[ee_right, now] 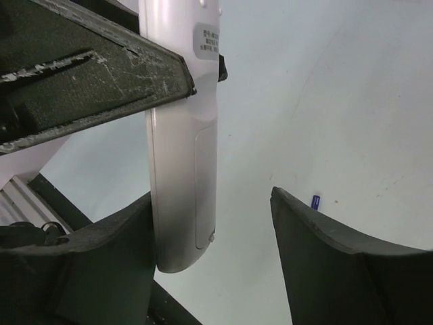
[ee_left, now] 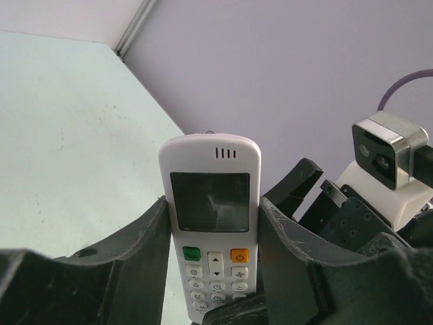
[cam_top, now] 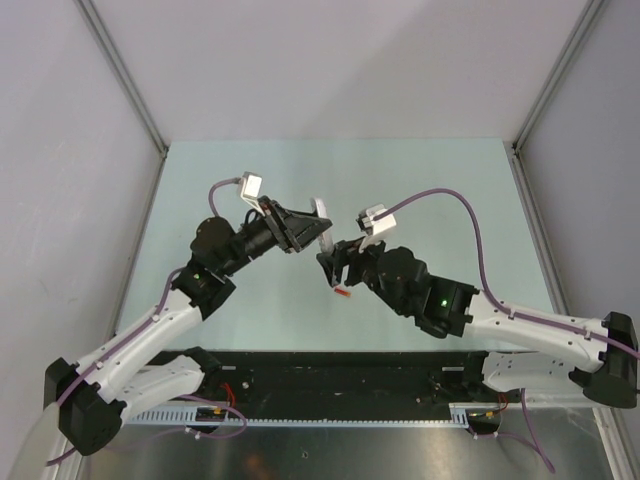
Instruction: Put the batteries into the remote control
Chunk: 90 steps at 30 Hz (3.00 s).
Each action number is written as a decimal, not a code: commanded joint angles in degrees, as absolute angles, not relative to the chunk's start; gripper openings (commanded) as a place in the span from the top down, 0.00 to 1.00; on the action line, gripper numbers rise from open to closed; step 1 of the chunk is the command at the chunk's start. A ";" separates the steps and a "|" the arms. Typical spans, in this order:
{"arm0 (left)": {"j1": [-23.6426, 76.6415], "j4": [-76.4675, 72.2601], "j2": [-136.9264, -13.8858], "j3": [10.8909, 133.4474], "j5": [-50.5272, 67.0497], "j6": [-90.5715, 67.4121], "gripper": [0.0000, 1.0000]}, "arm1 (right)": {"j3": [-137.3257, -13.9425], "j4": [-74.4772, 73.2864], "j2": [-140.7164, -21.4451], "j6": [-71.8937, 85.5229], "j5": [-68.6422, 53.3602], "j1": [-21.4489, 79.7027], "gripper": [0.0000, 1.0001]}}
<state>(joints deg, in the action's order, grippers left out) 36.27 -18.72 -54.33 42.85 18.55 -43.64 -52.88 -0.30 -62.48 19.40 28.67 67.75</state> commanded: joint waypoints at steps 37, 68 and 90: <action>37.00 -6.59 -45.79 42.81 5.36 -48.08 0.00 | -56.34 23.27 -76.46 -38.13 83.05 82.17 1.00; 45.35 -14.77 -60.20 50.36 6.50 -42.98 0.71 | -55.90 24.44 -75.76 -34.98 82.88 87.01 1.00; 45.35 -14.50 -62.23 50.89 2.29 -45.35 1.00 | -58.80 2.56 -68.21 -13.81 76.73 88.77 0.27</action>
<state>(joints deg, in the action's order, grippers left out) 45.54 -12.97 -62.41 49.30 4.36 -46.28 -55.88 7.77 -70.76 -21.98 78.15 89.12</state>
